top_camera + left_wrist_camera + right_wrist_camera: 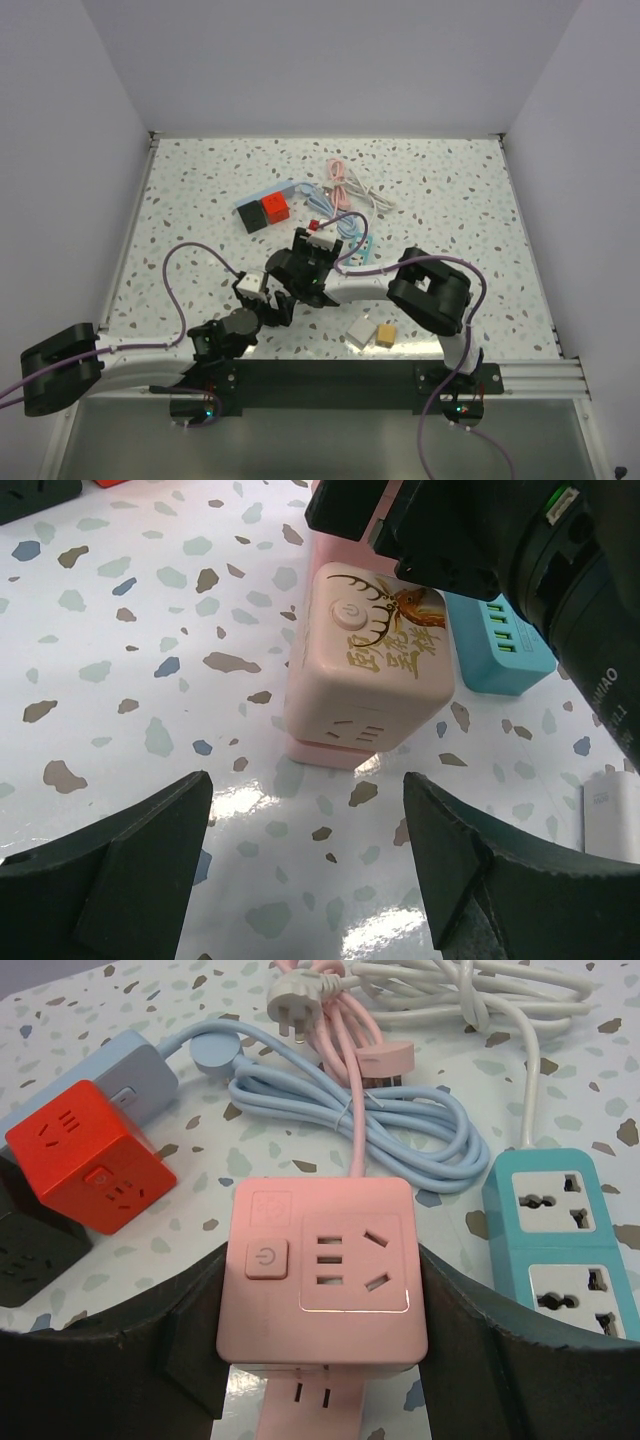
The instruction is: Insert the plug
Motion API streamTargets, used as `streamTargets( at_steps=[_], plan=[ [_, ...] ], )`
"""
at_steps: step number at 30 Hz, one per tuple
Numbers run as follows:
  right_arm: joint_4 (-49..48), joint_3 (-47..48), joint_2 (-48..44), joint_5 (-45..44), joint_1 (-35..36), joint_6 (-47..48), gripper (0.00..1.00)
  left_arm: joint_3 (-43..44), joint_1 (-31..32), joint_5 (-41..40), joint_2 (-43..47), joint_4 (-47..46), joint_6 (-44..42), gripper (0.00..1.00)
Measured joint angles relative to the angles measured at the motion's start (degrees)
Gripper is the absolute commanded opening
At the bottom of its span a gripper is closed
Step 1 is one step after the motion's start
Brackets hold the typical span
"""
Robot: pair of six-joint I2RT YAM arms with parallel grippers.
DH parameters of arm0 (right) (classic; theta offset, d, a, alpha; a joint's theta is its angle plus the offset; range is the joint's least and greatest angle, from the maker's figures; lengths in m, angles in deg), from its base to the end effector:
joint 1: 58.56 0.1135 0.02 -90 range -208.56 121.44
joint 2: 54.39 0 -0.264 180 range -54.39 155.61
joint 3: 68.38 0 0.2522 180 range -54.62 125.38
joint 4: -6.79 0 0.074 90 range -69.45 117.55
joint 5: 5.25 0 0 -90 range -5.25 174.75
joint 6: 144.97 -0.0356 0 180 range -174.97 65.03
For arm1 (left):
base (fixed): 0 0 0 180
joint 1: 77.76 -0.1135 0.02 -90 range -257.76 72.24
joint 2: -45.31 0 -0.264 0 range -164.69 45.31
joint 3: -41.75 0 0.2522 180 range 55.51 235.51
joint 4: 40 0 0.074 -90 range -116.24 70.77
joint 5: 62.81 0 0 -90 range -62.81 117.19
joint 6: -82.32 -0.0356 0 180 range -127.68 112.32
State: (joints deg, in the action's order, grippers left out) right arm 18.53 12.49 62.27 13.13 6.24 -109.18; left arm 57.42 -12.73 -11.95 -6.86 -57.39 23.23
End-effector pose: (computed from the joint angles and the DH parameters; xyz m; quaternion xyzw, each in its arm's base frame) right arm 0.2011 0.3481 0.1391 0.1413 0.7722 -0.0237 0.6190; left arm 0.0866 -0.1327 0.1387 0.0395 0.7908 -0.2232 0.5685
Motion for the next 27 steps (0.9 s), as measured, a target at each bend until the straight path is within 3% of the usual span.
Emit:
streamTargets(
  at_steps=[10, 15, 27],
  plan=[
    [3.2, 0.1, -1.0, 0.5, 0.3, -1.6, 0.01, -0.5, 0.7, -0.7, 0.0, -0.2, 0.0, 0.83],
    [7.5, 1.9, -2.3, 2.6, 0.4, 0.2, 0.25, -0.5, 0.7, -1.4, 1.0, 0.0, 0.0, 0.84],
    [13.0, 5.6, -2.6, 7.0, -0.3, 7.3, 0.46, -0.1, 0.6, -2.2, 3.4, 1.0, 0.0, 0.85]
  ],
)
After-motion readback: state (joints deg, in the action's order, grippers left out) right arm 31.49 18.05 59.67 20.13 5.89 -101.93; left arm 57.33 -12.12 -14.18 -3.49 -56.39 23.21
